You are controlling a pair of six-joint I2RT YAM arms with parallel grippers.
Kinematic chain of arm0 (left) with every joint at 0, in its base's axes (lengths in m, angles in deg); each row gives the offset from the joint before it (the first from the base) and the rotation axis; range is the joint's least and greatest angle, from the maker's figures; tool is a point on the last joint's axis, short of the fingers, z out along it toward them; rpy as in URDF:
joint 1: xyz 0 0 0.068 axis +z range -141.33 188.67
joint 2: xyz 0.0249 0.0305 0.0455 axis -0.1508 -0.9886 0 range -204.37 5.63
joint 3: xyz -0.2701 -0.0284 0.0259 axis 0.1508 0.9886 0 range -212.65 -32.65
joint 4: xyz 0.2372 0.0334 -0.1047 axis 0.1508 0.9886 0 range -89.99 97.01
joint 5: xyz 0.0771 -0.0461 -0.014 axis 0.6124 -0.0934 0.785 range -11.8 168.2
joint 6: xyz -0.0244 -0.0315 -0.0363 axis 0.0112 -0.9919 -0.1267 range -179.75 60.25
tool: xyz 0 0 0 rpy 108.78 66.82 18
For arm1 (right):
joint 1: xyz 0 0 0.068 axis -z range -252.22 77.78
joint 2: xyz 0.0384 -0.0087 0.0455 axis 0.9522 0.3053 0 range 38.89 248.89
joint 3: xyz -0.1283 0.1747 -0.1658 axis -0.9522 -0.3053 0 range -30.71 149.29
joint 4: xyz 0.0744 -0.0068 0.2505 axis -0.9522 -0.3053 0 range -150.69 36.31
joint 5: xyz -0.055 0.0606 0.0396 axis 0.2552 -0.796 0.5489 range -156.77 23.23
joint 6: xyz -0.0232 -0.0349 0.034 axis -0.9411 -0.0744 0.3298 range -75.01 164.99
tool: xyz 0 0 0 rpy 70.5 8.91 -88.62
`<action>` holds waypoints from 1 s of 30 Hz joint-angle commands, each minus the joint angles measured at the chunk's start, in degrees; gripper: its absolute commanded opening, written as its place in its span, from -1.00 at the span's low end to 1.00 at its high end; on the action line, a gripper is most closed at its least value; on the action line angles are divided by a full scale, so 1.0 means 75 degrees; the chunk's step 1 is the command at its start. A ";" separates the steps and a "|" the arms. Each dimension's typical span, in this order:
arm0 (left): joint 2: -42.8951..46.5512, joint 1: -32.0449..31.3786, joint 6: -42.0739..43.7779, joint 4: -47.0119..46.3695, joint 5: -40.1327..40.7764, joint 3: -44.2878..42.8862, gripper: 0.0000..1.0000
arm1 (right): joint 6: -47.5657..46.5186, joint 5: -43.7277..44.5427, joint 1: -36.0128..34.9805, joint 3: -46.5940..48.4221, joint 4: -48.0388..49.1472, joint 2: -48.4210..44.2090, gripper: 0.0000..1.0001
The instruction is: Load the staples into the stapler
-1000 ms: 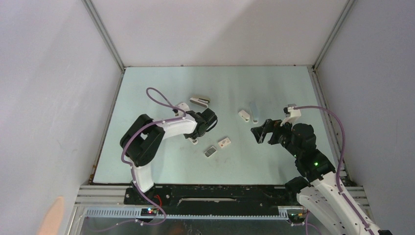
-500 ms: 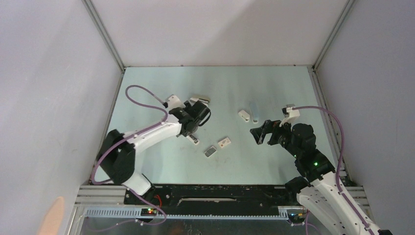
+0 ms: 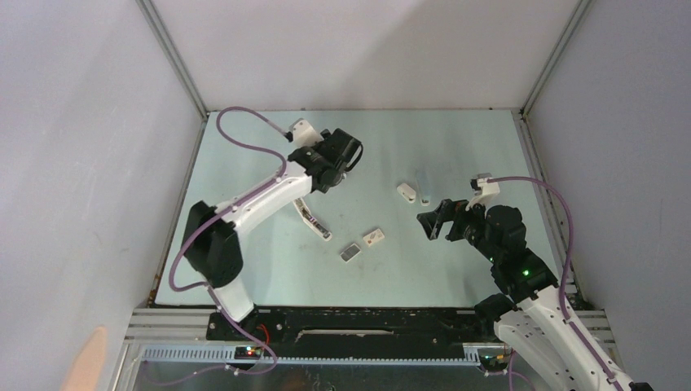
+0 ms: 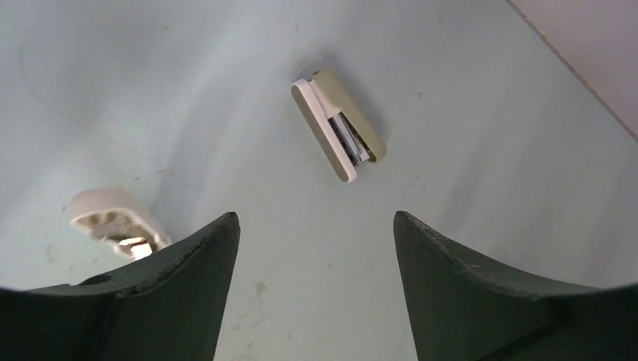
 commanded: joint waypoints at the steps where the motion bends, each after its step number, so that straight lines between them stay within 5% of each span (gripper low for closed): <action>1: -0.0804 0.0455 0.0318 -0.0418 -0.0251 -0.0550 0.49 | -0.0155 0.0159 0.0044 0.0015 0.0246 0.0045 0.98; 10: -0.1948 0.1108 0.0694 -0.2226 -0.1214 -0.0560 0.20 | -0.0317 -0.0369 0.0051 0.0010 0.0433 0.0312 0.97; 24: -0.3377 0.1691 0.0421 -0.2865 -0.2594 -0.0900 0.06 | -0.0424 -0.1034 0.0043 0.0010 0.0630 0.0700 0.93; 30: -0.3322 0.1734 0.0280 -0.2942 -0.2925 -0.0693 -0.24 | -0.0430 -0.1080 0.0038 -0.0014 0.0674 0.0756 0.92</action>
